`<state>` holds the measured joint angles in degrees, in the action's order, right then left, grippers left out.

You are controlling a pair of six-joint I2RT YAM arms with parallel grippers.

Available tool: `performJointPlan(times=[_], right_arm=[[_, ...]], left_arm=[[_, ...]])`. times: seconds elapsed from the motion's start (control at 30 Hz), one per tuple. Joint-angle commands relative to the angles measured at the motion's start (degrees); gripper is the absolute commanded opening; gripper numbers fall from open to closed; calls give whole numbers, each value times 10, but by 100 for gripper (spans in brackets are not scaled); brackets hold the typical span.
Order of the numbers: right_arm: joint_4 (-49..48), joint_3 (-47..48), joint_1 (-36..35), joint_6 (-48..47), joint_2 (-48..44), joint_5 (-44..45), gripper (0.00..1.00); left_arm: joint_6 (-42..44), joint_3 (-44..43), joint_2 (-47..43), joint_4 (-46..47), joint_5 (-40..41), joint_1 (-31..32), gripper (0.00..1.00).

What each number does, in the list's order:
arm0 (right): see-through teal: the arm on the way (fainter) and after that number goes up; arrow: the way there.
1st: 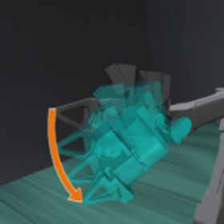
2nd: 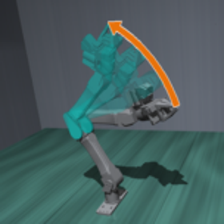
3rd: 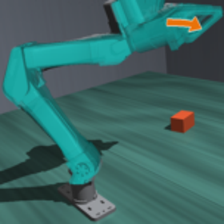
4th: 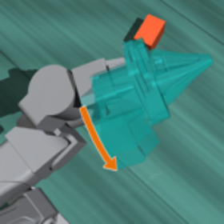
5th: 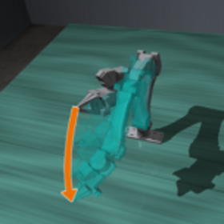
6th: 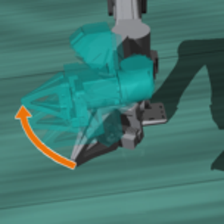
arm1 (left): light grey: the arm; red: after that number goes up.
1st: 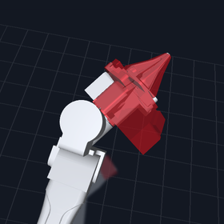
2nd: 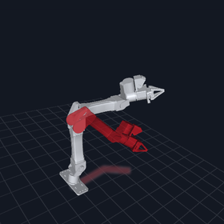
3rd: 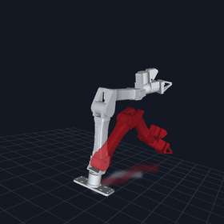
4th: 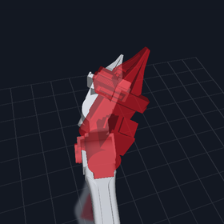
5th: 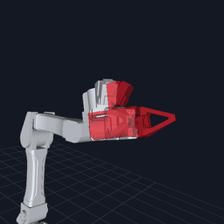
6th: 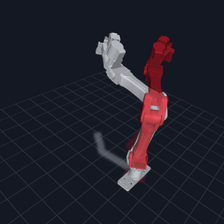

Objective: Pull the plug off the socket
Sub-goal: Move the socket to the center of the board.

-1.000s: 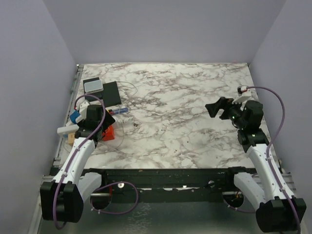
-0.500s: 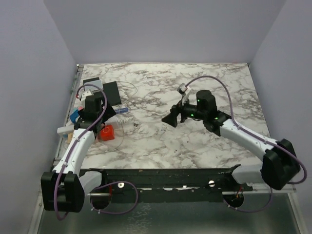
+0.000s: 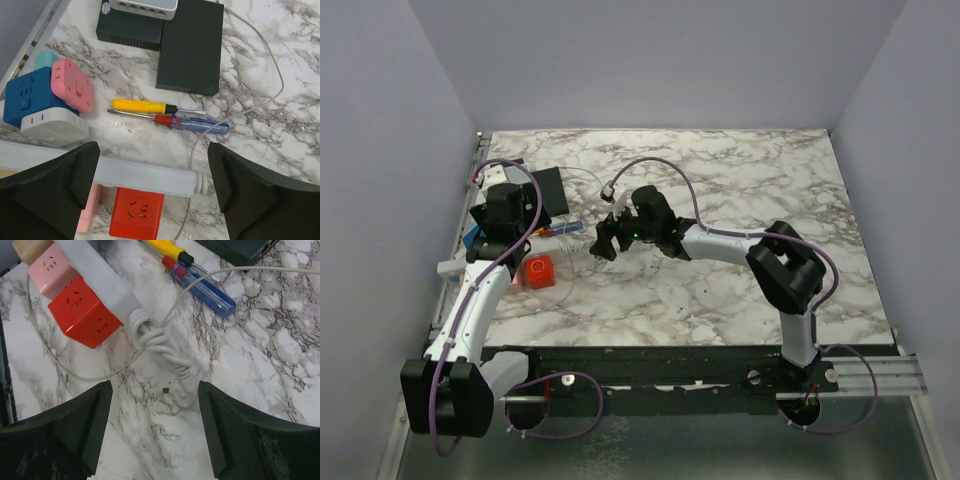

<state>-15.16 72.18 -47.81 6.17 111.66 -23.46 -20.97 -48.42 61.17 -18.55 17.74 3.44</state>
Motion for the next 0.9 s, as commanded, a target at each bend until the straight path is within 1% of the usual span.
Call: performJointPlan(times=[0.0, 0.07, 0.27, 0.47, 0.67, 0.83, 0.87], right_arm=[[-5, 49, -9, -16, 57, 41, 78], [-1, 65, -10, -19, 78, 41, 77], [16, 91, -27, -36, 115, 37, 73], [36, 114, -40, -53, 140, 90, 65], [21, 106, -45, -56, 141, 158, 54], [7, 106, -47, -56, 146, 172, 48], [7, 108, -47, -72, 149, 170, 48]], left_arm=[[-14, 22, -8, 19, -61, -3, 99], [-13, 21, -5, 21, -72, -4, 99], [-1, 19, -11, 20, -53, -3, 99], [-5, 25, -12, 20, -67, -3, 99], [-4, 26, -12, 20, -65, -3, 99], [-3, 27, -11, 20, -67, -3, 99], [-3, 27, -11, 20, -67, -4, 99]])
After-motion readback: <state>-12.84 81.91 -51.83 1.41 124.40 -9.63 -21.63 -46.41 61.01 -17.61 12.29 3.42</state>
